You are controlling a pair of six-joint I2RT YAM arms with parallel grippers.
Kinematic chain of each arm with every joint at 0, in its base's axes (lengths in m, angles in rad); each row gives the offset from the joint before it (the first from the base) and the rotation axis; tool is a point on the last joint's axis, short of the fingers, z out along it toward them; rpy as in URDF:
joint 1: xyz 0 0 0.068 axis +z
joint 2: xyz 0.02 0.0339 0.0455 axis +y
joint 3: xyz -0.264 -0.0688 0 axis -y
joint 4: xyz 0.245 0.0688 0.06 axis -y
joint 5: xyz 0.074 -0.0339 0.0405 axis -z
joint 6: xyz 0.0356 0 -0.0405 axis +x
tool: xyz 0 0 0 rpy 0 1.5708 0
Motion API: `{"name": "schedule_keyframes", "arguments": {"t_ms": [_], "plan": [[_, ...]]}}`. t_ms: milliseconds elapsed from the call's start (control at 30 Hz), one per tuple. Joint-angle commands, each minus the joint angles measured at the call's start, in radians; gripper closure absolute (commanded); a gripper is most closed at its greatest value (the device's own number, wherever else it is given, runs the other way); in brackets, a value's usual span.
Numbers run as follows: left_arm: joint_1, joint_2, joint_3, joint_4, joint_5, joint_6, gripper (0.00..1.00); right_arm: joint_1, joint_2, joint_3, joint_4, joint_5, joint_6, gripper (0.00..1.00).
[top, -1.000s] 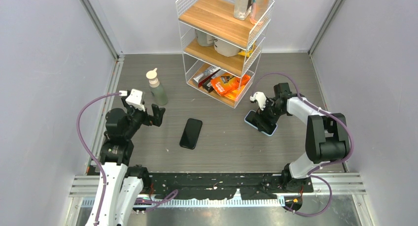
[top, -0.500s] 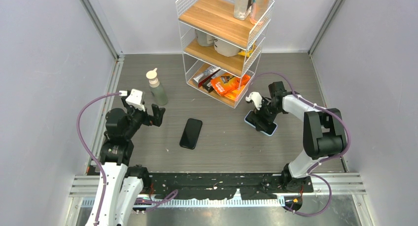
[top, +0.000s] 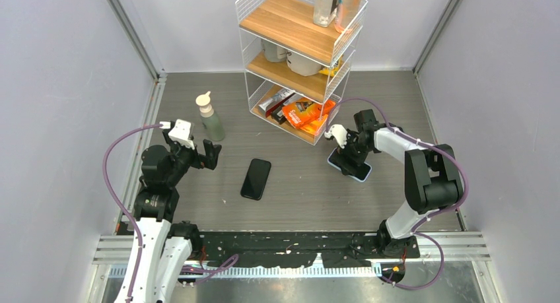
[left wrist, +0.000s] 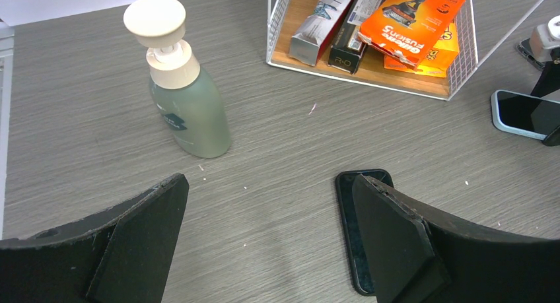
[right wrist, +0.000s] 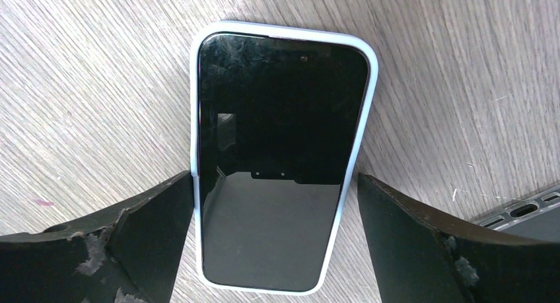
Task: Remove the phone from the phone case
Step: Pick up the phone at the center of the board.
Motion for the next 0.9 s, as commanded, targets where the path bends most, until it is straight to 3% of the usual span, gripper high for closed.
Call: {"name": "schedule_keyframes", "arguments": {"t_ms": [0, 167, 333, 567, 700, 867], "plan": [[0.003, -0.009, 0.019, 0.014, 0.016, 0.003, 0.01, 0.004, 0.019, -0.034, -0.004, 0.038, -0.006, 0.06], [0.003, -0.006, 0.018, 0.015, 0.016, 0.004, 0.01, 0.005, 0.018, -0.035, -0.020, 0.036, -0.019, 0.16], [0.003, -0.001, 0.021, 0.016, 0.017, 0.004, 0.01, 0.005, 0.013, -0.028, -0.031, 0.011, -0.025, 0.43], [0.003, 0.009, 0.016, 0.027, 0.034, 0.002, 0.01, 0.005, -0.052, -0.042, -0.044, -0.039, -0.027, 0.73], [0.002, 0.023, 0.018, 0.041, 0.059, -0.009, 0.01, 0.005, -0.103, -0.065, -0.045, -0.063, -0.027, 0.85], [-0.004, 0.058, 0.025, 0.065, 0.103, -0.032, 0.01, 0.004, -0.172, -0.087, -0.042, -0.114, -0.023, 0.93]]}}
